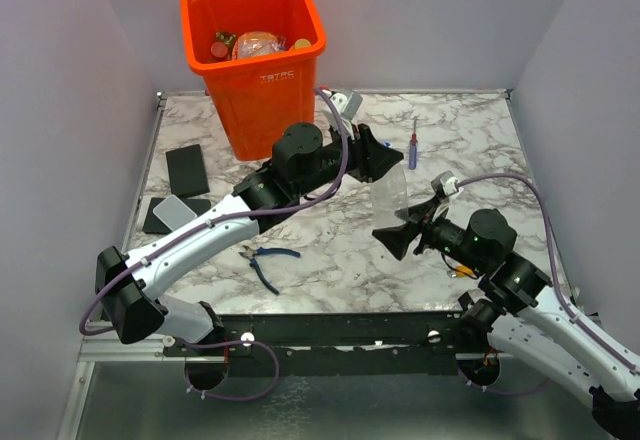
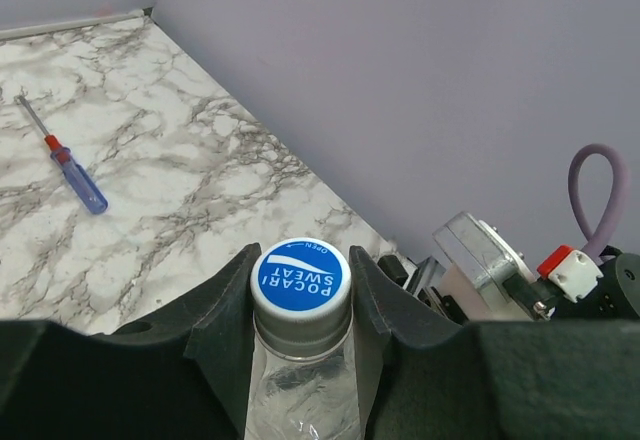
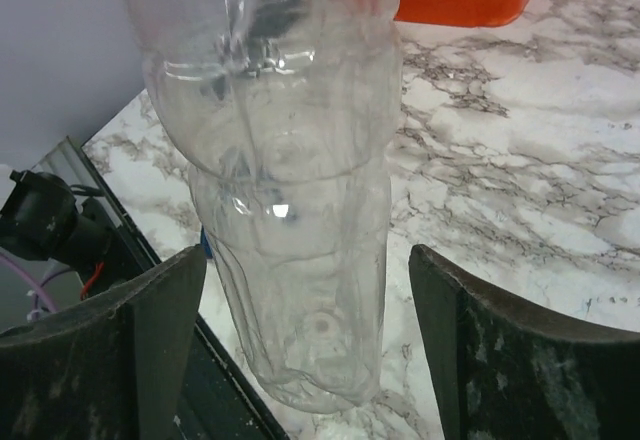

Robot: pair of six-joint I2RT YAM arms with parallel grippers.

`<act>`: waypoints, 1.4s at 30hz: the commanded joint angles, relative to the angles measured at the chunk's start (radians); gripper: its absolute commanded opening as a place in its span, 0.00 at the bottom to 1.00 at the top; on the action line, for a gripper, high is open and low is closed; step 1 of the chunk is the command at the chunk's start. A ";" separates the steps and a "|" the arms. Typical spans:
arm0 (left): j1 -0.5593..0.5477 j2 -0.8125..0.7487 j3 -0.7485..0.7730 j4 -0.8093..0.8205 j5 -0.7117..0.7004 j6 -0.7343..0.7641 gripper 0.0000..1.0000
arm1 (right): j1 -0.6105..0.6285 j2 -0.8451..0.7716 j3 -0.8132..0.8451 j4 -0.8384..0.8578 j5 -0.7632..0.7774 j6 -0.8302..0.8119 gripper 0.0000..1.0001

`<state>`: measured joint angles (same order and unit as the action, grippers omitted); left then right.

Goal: Put the plastic bottles in the bin
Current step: Pick up the plastic bottle at the center of the board, then place the plastic bottle in the trash bin.

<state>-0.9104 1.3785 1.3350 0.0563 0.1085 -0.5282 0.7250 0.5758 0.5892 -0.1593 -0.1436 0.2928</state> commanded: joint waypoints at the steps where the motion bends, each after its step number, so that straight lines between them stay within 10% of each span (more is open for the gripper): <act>1: -0.004 -0.036 -0.038 0.020 0.024 0.026 0.00 | 0.003 -0.012 0.006 0.028 -0.009 0.069 0.92; 19: 0.001 -0.315 -0.084 0.264 -0.437 0.497 0.00 | 0.002 -0.054 0.286 -0.113 -0.074 0.201 1.00; 30: 0.033 -0.221 0.084 0.579 -0.626 1.018 0.00 | 0.003 -0.349 -0.048 -0.026 0.186 0.442 1.00; 42: 0.397 0.082 0.396 0.780 -0.650 0.762 0.00 | 0.003 -0.310 0.076 -0.286 0.222 0.284 1.00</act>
<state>-0.6228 1.3624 1.6218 0.7670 -0.4789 0.3664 0.7250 0.1894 0.5861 -0.3222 0.0227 0.6540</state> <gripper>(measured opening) 0.379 0.998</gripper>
